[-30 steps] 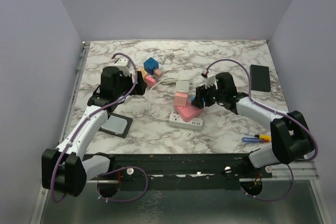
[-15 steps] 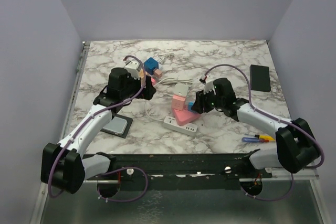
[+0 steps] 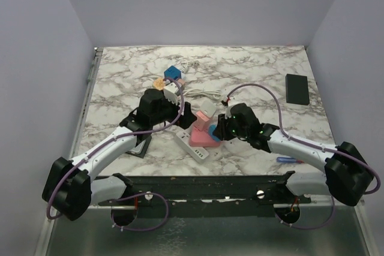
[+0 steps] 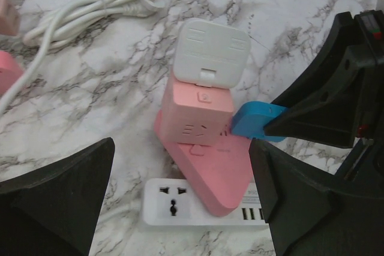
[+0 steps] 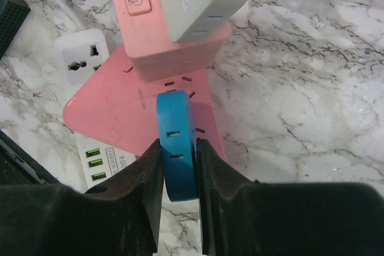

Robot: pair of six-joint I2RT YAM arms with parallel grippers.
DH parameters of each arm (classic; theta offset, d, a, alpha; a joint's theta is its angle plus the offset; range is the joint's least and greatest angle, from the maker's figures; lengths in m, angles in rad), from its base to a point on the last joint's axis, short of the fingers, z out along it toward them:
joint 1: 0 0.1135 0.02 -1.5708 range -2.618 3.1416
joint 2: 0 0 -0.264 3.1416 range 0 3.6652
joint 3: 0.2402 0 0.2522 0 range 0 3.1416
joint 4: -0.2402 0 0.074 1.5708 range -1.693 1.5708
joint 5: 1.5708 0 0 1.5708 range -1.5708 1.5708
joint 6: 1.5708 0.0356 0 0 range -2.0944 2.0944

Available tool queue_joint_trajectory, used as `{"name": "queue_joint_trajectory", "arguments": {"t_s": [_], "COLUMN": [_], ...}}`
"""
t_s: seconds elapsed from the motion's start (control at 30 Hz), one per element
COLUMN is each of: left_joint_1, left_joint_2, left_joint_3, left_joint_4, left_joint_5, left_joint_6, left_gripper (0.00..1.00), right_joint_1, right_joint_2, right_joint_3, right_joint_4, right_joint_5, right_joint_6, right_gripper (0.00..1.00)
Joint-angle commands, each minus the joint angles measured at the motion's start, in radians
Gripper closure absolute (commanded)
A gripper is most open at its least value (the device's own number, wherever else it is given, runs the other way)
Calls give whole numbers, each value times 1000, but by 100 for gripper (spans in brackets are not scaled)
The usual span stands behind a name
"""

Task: Pull the plug off the socket
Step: Remove the plug from the socket.

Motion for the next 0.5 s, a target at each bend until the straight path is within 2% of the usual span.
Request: {"name": "queue_joint_trajectory", "arguments": {"t_s": [0.0, 0.17, 0.23, 0.27, 0.37, 0.47], "left_joint_1": [-94, -160, -162, -162, -163, -163], "left_joint_2": [13, 44, 47, 47, 40, 30], "left_joint_3": [-46, -52, -56, -61, -62, -57], "left_joint_4": [128, 134, 148, 160, 172, 196], "left_joint_5": [-23, -106, -115, -120, -142, -183], "left_joint_6": [-17, 29, 36, 38, 16, -34], "left_gripper": [1, 1, 1, 1, 1, 1], "right_joint_1": [92, 149, 160, 160, 160, 158], "right_joint_2": [-6, 7, -1, -7, -37, -66], "right_joint_3": [7, -11, -14, -11, 25, 80], "right_joint_4": [-57, -28, -16, -18, -77, -154], "right_joint_5": [267, 267, 258, 264, 359, 465], "right_joint_6": [136, 226, 244, 249, 248, 198], "right_gripper": [76, 75, 72, 67, 41, 24]}}
